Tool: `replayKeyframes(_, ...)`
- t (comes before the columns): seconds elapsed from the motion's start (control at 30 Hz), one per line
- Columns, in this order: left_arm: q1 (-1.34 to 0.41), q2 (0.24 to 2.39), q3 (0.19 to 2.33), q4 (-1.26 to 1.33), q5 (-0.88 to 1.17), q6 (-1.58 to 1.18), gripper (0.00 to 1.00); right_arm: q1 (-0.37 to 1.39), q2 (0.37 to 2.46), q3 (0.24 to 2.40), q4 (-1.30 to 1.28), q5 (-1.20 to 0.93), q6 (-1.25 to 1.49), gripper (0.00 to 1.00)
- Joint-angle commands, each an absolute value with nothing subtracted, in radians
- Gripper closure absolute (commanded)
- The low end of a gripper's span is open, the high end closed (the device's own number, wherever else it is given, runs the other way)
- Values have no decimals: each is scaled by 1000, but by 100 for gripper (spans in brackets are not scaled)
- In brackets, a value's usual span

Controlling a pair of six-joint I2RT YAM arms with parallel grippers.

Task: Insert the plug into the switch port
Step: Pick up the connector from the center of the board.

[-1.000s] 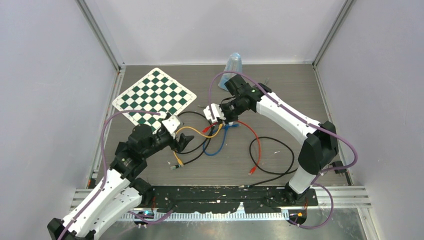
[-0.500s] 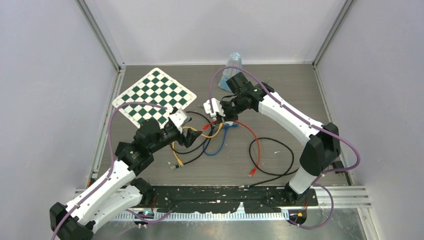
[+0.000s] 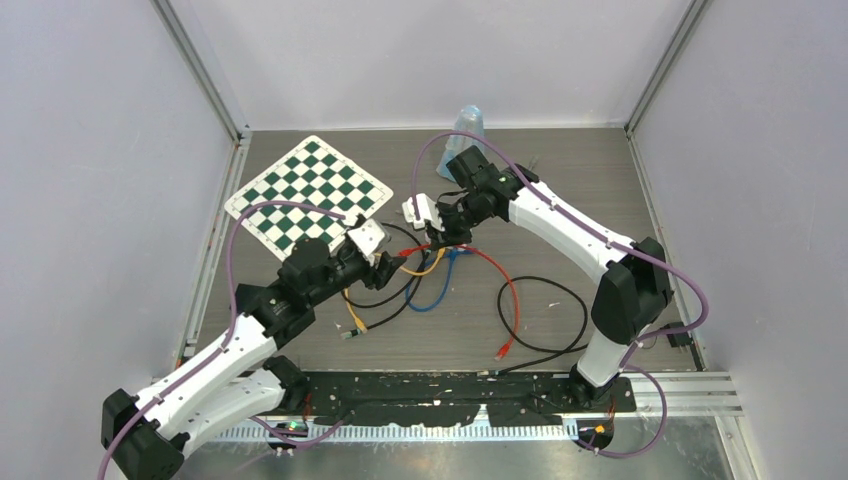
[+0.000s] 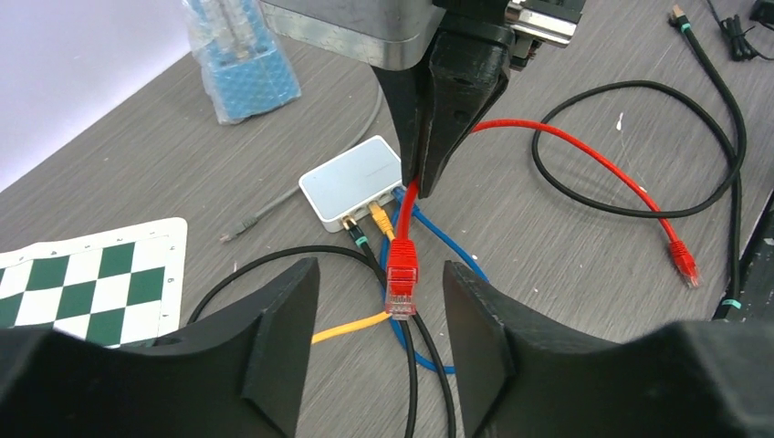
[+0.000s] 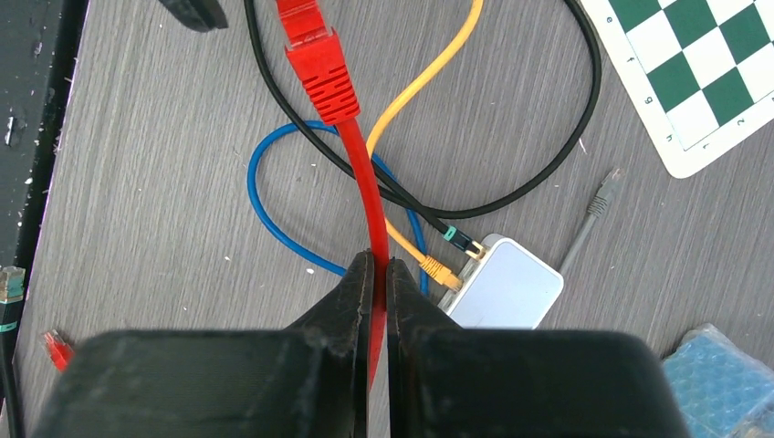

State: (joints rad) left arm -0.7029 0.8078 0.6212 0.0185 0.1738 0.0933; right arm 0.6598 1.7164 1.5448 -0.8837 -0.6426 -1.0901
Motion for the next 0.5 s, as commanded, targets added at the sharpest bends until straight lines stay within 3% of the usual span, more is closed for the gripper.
replayKeyframes(0.0, -706, 809, 639, 71, 143, 128, 47, 664, 1711, 1588, -868, -674, -1064, 95)
replayKeyframes(0.47, -706, 829, 623, 72, 135, 149, 44, 664, 1726, 1594, -867, -689, -1046, 95)
